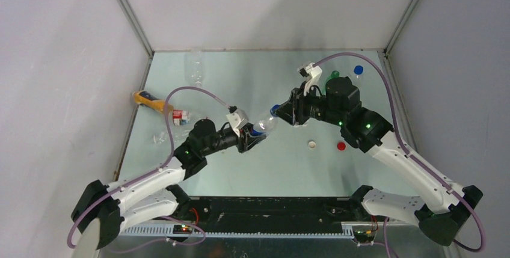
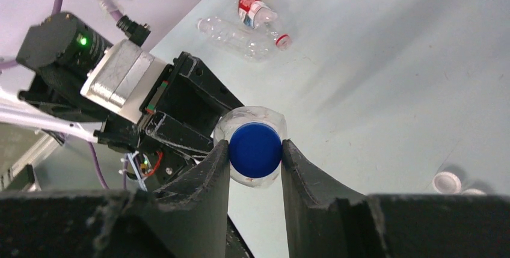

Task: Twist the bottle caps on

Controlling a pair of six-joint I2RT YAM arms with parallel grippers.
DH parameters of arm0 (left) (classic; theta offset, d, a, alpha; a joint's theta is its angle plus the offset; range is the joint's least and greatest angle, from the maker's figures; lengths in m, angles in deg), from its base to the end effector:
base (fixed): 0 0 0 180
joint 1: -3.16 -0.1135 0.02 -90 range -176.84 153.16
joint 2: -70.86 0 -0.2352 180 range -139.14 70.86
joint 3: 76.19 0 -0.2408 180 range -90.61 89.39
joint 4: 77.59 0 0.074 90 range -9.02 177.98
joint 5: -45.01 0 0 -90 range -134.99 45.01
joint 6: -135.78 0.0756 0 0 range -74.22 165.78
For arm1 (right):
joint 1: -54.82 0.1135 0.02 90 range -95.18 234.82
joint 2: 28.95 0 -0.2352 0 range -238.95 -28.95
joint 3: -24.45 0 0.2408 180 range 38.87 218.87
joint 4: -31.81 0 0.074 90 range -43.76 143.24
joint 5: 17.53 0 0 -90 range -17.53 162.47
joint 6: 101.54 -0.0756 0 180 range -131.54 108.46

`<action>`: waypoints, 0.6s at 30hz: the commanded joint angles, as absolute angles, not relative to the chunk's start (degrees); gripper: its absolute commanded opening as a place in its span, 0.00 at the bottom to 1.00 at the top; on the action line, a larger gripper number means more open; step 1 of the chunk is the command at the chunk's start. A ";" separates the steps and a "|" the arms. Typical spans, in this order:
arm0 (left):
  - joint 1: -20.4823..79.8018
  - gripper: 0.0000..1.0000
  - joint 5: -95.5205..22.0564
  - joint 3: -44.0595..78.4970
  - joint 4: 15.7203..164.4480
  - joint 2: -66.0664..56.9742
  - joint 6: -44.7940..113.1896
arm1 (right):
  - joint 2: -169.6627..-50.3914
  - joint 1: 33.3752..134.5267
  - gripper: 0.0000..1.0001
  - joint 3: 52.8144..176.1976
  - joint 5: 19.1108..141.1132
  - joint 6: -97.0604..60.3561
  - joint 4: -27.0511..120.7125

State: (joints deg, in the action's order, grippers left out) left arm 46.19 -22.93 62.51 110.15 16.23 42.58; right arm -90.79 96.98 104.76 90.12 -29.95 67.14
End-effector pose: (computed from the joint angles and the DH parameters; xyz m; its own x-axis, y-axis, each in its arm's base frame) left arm 0.1718 -0.1992 0.2357 -0.1217 0.0428 -0.9917 0.9003 0.4255 -0.0921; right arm 0.1901 0.2030 0.3548 -0.4739 -0.0231 -0.8803 -0.7431 0.5469 0.3857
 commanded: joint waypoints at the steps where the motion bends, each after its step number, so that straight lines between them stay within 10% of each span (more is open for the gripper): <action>1: 47.02 0.26 -28.96 60.44 129.85 15.01 39.49 | -91.80 98.22 0.00 105.47 88.90 -37.63 77.97; 18: 51.80 0.25 -42.86 61.27 143.62 6.84 43.68 | -94.34 101.24 0.00 106.71 78.93 -49.63 79.60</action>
